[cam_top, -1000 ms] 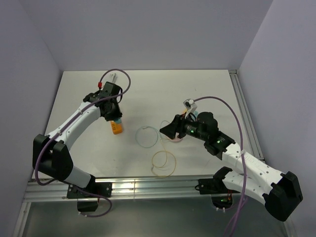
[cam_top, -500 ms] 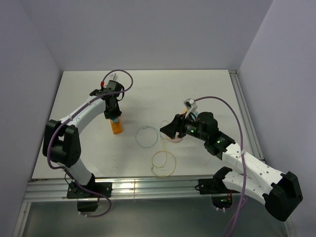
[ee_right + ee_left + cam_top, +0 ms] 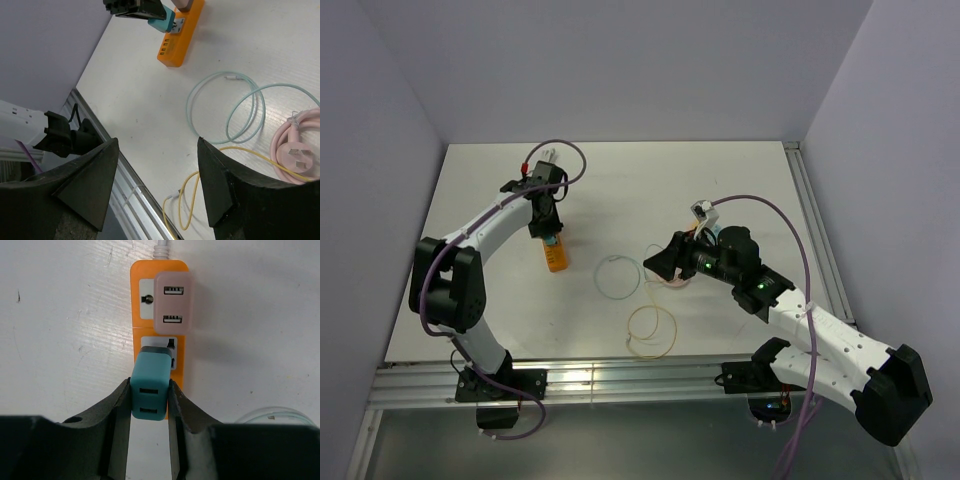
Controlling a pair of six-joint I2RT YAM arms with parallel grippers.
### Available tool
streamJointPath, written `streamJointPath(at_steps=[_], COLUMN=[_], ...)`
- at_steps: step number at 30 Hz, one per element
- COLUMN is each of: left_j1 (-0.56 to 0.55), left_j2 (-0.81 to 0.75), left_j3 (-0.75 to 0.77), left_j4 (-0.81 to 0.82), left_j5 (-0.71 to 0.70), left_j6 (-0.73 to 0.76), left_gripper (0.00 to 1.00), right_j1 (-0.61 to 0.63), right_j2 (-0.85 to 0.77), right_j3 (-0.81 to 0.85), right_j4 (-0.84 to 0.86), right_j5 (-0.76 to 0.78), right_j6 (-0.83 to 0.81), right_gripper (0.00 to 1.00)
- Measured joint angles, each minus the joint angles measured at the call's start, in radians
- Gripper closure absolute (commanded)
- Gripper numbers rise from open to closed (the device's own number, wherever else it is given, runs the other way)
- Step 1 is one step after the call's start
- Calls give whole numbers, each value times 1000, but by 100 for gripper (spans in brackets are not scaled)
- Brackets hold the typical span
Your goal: Insert the plug
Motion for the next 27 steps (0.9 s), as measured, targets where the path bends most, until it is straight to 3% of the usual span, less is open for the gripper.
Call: streamJointPath(at_steps=[27], left_j1=[9], left_j2=[39], left_j3=[8], left_j4=[31], left_j5=[49], left_j6=[12], left_gripper=[100], right_j1=[0], right_j2=[13], right_j3=[0], right_j4=[0], right_j5=[7], right_j6=[-3], right_gripper=[30])
